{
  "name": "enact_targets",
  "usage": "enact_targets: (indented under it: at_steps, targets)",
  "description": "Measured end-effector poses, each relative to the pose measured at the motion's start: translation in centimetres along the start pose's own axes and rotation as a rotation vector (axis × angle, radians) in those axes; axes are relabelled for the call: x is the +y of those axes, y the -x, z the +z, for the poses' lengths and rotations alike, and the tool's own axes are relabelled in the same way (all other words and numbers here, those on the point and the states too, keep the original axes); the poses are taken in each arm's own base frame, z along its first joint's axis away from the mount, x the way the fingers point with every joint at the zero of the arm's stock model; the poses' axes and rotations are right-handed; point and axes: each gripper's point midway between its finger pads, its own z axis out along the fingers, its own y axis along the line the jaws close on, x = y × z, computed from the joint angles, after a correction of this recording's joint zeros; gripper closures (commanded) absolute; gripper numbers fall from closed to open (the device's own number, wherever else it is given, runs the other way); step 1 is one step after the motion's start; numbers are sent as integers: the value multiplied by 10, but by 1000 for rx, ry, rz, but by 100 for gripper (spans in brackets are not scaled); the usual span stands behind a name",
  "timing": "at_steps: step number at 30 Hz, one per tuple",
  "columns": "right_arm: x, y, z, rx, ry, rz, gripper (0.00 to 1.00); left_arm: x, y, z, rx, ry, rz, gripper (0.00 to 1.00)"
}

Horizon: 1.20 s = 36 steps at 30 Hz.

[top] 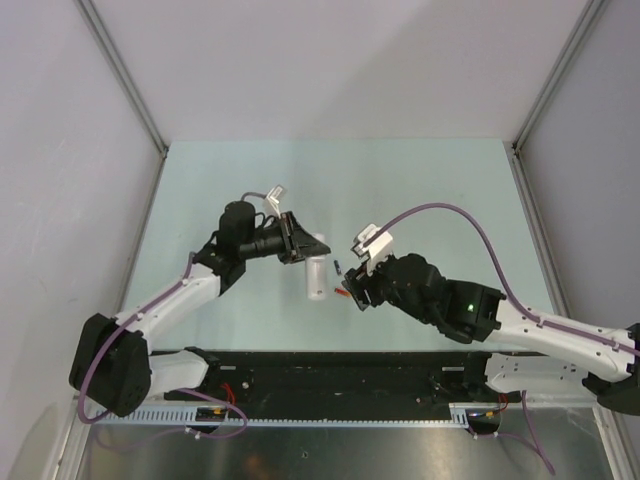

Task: Load the batteries into the remote control

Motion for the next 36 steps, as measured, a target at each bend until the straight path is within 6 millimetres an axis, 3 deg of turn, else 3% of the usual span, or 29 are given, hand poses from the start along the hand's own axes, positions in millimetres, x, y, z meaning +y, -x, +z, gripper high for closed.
enact_targets:
  at_steps: [3,10,20,25,36]
  targets:
    - [-2,0,0,-3,-17,-75,37,8,-5,0,25,30,-19,100]
    - [25,-12,11,25,42,-234,33,30,-17,4,77,102,-96,100]
    - [46,-16,28,19,96,-286,43,30,-19,3,85,103,-110,100]
    - [56,-15,35,7,120,-292,58,25,-18,0,80,92,-102,100]
    - [59,-16,39,3,128,-310,57,17,-19,-3,82,70,-97,100]
